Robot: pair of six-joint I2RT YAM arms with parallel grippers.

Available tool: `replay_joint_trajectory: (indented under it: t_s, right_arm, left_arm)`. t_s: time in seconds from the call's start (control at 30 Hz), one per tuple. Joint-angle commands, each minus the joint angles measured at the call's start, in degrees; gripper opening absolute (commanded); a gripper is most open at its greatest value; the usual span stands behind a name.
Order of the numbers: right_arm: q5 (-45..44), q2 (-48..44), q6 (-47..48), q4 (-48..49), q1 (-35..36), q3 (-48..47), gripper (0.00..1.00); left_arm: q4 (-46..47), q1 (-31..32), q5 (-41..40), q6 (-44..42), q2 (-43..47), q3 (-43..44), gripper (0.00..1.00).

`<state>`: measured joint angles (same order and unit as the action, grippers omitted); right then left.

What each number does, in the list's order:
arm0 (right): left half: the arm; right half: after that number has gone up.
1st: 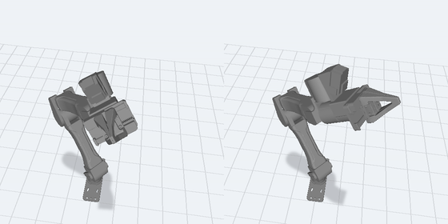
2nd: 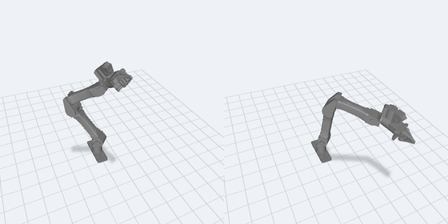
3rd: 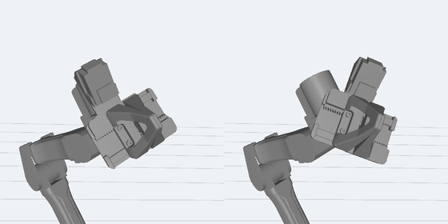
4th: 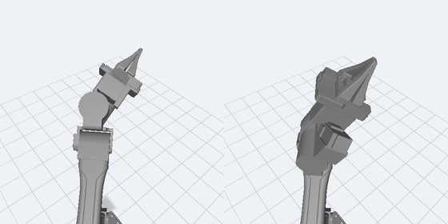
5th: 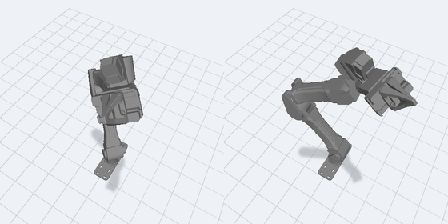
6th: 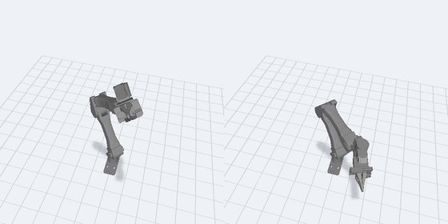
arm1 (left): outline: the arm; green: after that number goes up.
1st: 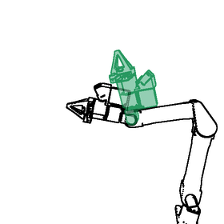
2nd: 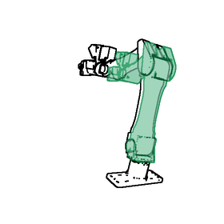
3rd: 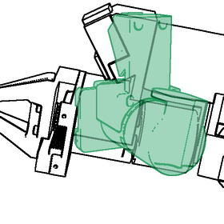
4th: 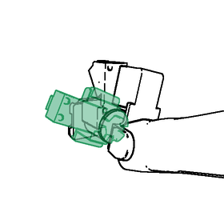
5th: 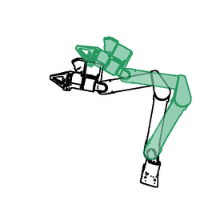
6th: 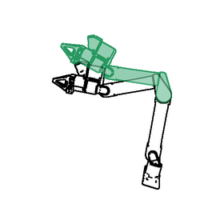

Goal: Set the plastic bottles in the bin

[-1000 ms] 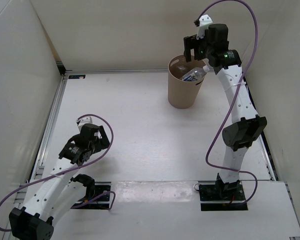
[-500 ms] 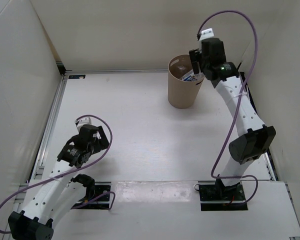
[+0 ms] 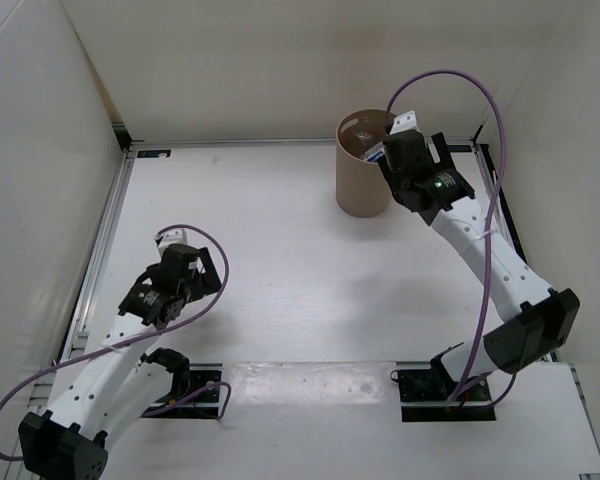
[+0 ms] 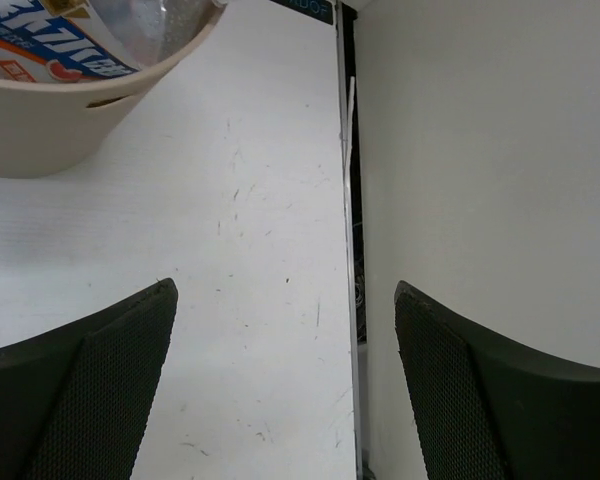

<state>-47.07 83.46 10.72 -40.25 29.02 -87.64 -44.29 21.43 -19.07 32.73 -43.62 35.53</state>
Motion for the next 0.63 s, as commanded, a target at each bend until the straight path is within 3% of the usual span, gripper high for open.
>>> replay_joint_trajectory:
  t_s: [0.0, 0.4, 0.6]
  right_arm:
    - [-2.77, -2.51, -1.23, 1.49, 0.60, 1.76, 0.90]
    - [-0.39, -4.89, -4.57, -0.44, 2.01, 4.31, 0.90]
    - [0.22, -4.88, -4.66, 0.78, 1.57, 4.14, 0.90]
  left_arm:
    - [2.54, -0.34, -0.09, -1.00, 1.51, 1.48, 1.00]
    - [10.63, -0.34, 3.16, -2.58, 4.68, -0.73, 1.00]
    - [8.17, -0.42, -1.14, -0.39, 5.20, -0.19, 1.00]
